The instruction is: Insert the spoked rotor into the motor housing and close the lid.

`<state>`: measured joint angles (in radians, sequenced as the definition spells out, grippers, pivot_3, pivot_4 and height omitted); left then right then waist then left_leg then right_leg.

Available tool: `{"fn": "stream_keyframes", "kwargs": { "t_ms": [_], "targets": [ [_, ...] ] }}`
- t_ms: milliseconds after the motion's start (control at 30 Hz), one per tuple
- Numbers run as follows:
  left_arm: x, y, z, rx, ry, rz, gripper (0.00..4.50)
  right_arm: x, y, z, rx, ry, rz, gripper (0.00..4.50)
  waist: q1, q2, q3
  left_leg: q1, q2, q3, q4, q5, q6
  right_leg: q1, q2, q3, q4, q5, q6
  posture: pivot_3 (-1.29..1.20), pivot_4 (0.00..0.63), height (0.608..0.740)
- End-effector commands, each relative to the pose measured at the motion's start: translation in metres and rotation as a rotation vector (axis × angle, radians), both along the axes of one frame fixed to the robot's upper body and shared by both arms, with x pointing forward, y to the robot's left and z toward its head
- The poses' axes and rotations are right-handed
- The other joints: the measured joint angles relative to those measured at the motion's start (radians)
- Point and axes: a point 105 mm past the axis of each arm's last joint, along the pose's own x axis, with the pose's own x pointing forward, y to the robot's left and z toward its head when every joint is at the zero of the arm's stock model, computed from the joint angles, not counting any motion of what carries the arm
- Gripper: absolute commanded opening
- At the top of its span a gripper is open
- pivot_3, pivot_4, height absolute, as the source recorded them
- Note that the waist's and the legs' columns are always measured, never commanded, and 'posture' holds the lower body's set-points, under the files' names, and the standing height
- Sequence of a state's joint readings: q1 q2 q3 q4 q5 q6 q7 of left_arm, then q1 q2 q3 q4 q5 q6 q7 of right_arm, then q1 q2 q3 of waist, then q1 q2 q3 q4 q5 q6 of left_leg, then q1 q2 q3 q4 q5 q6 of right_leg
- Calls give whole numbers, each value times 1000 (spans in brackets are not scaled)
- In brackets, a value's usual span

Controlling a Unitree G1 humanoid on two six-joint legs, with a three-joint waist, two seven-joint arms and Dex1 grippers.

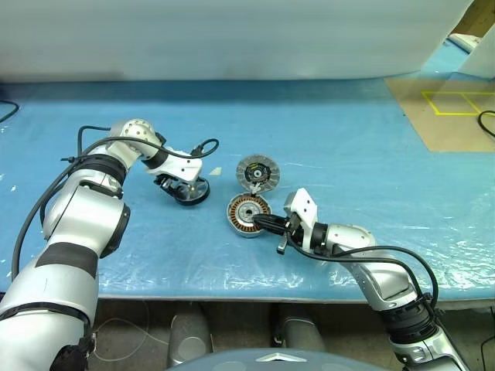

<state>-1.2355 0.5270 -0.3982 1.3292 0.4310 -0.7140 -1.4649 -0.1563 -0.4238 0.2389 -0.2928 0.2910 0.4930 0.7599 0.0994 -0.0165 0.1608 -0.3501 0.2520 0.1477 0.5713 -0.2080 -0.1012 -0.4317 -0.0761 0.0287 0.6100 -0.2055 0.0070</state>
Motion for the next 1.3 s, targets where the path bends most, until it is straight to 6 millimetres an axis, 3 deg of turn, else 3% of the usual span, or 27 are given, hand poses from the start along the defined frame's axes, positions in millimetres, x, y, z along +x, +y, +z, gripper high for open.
{"fn": "stream_keyframes", "kwargs": {
  "t_ms": [33, 233, 500, 800, 967, 1300],
  "targets": [
    [0, 0, 10, -16, 15, 7, 3072, -2, 6, 15, 26, -56, 25, 0, 0, 0, 0, 0, 0, 0, 0, 0, 0, 0, 0, 0, 0, 0, 0, 0, 150, 740],
    [-1, 2, 9, -15, 45, 27, 1307, -2, 5, 14, 23, -59, 21, 0, 0, 0, 0, 0, 0, 0, 0, 0, 0, 0, 0, 0, 0, 0, 0, 0, 150, 740],
    [0, 4, 25, -42, 21, 23, 1308, -3, 3, 18, 26, -61, 26, 0, 0, 0, 0, 0, 0, 0, 0, 0, 0, 0, 0, 0, 0, 0, 0, 0, 150, 740],
    [7, -1, 65, -173, -22, 60, 1308, 1, -22, 26, 0, -67, -4, 0, 4, 0, 0, 0, 0, 0, 0, 0, 0, 0, 0, 0, 0, 0, 0, 0, 150, 740],
    [10, -17, 81, -283, -9, 78, 1308, 1, -32, 26, -16, -53, -12, 0, 4, 0, 0, 0, 0, 0, 0, 0, 0, 0, 0, 0, 0, 0, 0, 0, 150, 740],
    [-9, -54, 78, -377, 170, 22, 1308, 4, -55, 23, -72, -38, -34, 0, 2, 0, 0, -1, 0, 0, 0, 0, 0, 0, 0, 0, 1, 0, -1, 0, 150, 740]
  ]
}}
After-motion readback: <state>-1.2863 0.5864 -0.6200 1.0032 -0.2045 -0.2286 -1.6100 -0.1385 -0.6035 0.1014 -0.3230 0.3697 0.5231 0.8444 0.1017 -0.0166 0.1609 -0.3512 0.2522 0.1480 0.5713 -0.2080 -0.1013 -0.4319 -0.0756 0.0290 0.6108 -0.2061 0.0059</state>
